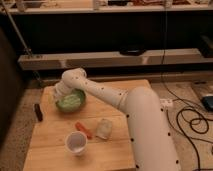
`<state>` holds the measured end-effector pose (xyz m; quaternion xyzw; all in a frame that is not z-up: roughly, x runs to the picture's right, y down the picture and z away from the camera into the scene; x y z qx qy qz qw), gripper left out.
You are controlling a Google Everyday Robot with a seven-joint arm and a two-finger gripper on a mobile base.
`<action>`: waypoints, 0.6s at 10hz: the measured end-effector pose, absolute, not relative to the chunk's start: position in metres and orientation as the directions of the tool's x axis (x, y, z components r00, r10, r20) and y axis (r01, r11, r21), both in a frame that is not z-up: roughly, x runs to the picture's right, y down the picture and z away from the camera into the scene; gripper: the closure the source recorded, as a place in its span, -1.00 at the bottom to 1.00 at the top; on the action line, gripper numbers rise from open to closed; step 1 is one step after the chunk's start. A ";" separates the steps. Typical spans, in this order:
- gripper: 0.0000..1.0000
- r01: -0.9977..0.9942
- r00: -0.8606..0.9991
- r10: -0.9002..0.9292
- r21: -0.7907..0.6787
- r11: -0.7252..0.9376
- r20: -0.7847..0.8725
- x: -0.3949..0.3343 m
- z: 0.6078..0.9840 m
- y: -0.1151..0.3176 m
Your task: Knock the eraser over
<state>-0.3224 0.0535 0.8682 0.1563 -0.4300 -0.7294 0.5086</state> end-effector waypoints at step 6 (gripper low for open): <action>0.79 0.599 -0.505 -0.830 0.789 -0.138 0.238 -0.346 0.876 0.079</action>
